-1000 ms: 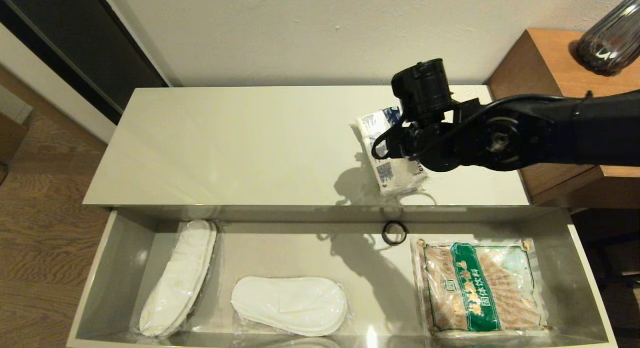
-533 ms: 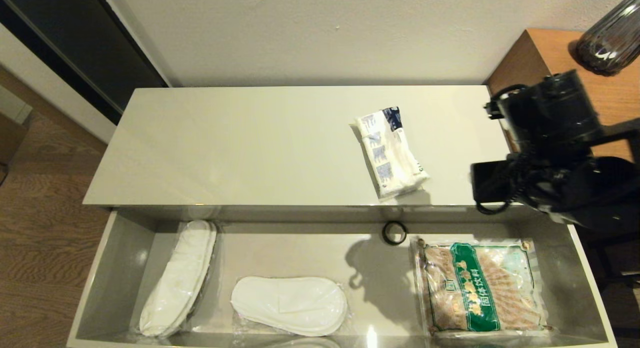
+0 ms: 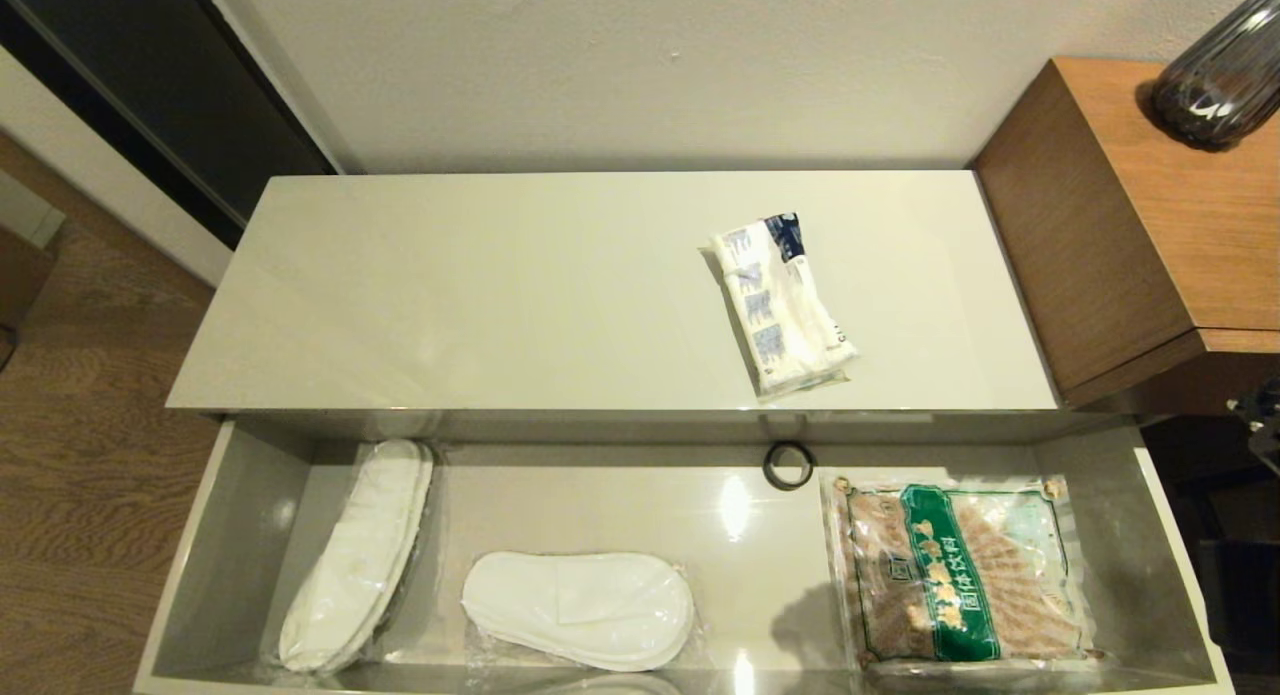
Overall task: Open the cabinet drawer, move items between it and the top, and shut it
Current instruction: Take out the solid drinks from the drawer
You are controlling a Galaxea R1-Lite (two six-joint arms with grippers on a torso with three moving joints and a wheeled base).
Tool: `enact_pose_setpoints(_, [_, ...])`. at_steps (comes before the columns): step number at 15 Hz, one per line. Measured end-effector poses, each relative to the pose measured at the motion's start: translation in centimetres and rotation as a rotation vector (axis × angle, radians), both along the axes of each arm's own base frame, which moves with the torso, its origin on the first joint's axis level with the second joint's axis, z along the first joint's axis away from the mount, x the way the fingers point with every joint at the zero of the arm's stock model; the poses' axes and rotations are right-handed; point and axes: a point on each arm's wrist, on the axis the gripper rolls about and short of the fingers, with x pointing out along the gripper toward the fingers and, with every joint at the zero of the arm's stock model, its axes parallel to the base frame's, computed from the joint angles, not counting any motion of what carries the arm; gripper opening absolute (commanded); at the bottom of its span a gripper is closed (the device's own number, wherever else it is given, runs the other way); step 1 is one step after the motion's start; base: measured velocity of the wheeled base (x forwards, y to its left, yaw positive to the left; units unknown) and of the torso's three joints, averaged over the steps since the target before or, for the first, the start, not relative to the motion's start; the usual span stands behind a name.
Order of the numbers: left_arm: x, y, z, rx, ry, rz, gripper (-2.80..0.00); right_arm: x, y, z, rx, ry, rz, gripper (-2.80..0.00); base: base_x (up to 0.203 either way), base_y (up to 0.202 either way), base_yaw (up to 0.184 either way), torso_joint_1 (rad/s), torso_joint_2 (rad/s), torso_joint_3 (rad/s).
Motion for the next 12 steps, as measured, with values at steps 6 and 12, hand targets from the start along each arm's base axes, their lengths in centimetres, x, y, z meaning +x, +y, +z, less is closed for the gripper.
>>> enact_pose_setpoints(6, [0.0, 0.0, 0.0, 0.000, 0.000, 0.000, -2.80, -3.2, -2.6, 1.5, 0.071, 0.055, -0.189, -2.80, 0.000, 0.000, 0.000, 0.000, 0.00, 0.000])
enact_pose_setpoints(12, [0.0, 0.0, 0.0, 0.000, 0.000, 0.000, -2.80, -10.2, -6.8, 7.7, 0.228, -0.108, -0.439, -2.80, 0.000, 0.000, 0.000, 0.000, 0.00, 0.000])
